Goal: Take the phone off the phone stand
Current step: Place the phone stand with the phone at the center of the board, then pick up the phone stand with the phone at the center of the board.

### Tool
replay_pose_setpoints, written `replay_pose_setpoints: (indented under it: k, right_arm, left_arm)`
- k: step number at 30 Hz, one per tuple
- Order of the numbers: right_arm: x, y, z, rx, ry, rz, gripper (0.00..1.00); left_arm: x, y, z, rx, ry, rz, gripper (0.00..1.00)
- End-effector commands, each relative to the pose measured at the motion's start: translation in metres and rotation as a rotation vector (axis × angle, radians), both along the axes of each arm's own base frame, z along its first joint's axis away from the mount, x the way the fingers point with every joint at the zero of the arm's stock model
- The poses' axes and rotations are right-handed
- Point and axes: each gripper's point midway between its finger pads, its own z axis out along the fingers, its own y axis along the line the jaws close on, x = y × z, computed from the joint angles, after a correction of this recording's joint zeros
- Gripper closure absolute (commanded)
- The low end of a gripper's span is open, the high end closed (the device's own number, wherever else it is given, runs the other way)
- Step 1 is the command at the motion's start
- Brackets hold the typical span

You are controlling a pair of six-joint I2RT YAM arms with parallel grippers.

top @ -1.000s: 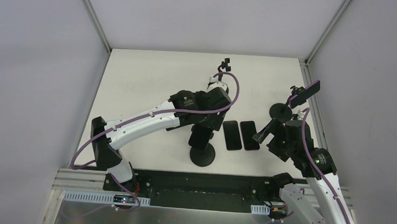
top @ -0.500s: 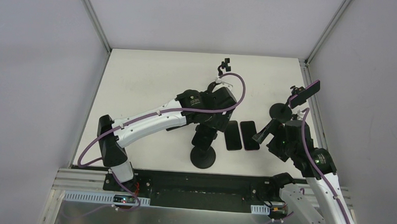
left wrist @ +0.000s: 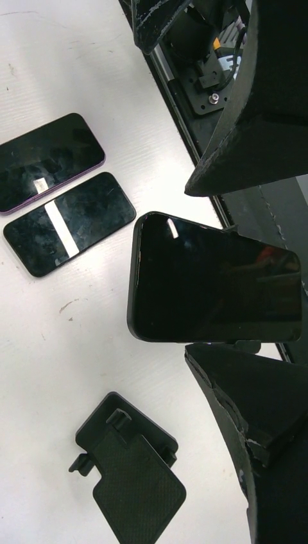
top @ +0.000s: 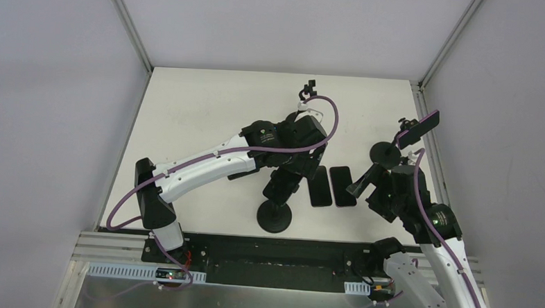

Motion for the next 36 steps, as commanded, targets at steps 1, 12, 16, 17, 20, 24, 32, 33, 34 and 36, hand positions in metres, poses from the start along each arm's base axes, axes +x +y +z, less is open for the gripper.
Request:
replay_pose_setpoints:
  k: [1,12,16,17,20,24,32,33,34,36]
  right_arm:
    - [0.002,0.003,0.004,0.011,-0.013,0.017,0.01]
    - [0.002,0.005,0.008,0.02,-0.025,0.023,0.01]
    - [0.004,0.005,0.013,0.029,-0.043,0.02,0.01]
    - [0.003,0.01,0.015,0.051,-0.042,0.036,0.01]
    - [0.006,0.015,0.02,0.082,-0.049,0.039,0.01]
    - [0.008,0.019,0.024,0.109,-0.047,0.033,0.01]
    - [0.01,0.027,0.024,0.153,-0.037,0.037,0.01]
    - [0.01,0.029,0.025,0.161,-0.034,0.04,0.01]
    - [0.01,0.03,0.025,0.166,-0.03,0.042,0.01]
    - [0.011,0.031,0.025,0.17,-0.026,0.037,0.01]
  left_arm:
    - [-0.003,-0.007,0.013,-0.037,-0.01,-0.008,0.14]
    - [0.004,0.004,0.063,-0.078,-0.136,-0.056,0.13]
    - [0.009,0.02,0.085,-0.085,-0.204,-0.042,0.13]
    - [0.011,0.025,0.089,-0.084,-0.217,-0.043,0.13]
    - [0.011,0.043,0.096,-0.103,-0.222,-0.047,0.14]
    - [0.007,0.068,0.101,-0.18,-0.229,-0.069,0.15]
    - [-0.023,0.105,0.079,-0.487,-0.317,-0.158,0.11]
    - [-0.026,0.108,0.072,-0.506,-0.323,-0.161,0.1]
    - [-0.03,0.111,0.068,-0.533,-0.335,-0.164,0.11]
    - [-0.036,0.116,0.054,-0.585,-0.36,-0.154,0.1]
